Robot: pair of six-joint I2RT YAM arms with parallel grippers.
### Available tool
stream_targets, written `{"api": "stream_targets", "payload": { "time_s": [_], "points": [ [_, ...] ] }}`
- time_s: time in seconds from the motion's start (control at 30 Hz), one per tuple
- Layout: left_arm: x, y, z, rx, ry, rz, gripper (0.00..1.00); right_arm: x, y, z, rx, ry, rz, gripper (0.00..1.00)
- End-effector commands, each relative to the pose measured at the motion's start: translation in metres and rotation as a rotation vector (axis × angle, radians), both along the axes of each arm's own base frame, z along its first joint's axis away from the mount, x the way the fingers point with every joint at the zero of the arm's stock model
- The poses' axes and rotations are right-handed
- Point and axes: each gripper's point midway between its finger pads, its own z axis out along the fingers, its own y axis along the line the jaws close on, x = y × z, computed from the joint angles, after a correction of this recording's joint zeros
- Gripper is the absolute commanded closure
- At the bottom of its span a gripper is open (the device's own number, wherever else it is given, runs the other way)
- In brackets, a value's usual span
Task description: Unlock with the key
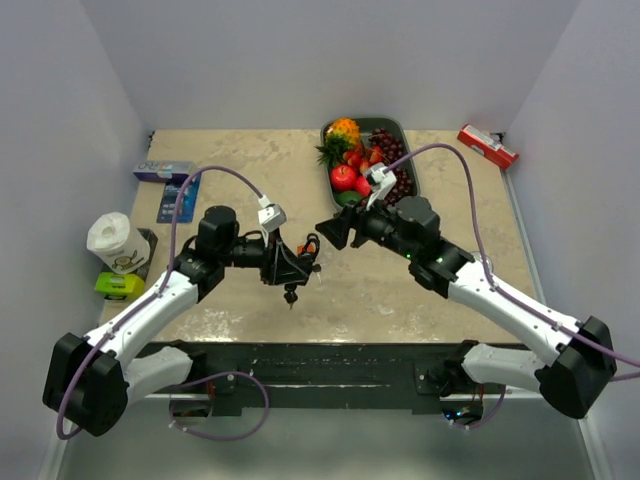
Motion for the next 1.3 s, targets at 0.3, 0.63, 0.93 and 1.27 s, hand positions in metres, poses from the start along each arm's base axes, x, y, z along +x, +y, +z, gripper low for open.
{"api": "stream_targets", "payload": {
  "time_s": [0.3,0.63,0.93,1.27],
  "points": [
    [-0.053,-0.009,0.05,-0.199,-0.037,-0.367,1.0,-0.104,0.023,0.062,0.128,-0.261,0.697,0.27],
    [-0.054,-0.009,0.052,-0.204,-0.031,-0.383,1.0,-0.117,0.025,0.033,0.079,-0.178,0.801,0.32],
    [-0.051,-0.009,0.055,-0.209,-0.039,-0.36,1.0,-0.121,0.021,0.018,0.061,-0.145,0.804,0.35],
    [-0.055,-0.008,0.06,-0.246,-0.063,-0.358,1.0,-0.112,0.021,0.002,-0.005,-0.105,0.76,0.34]
  ]
}}
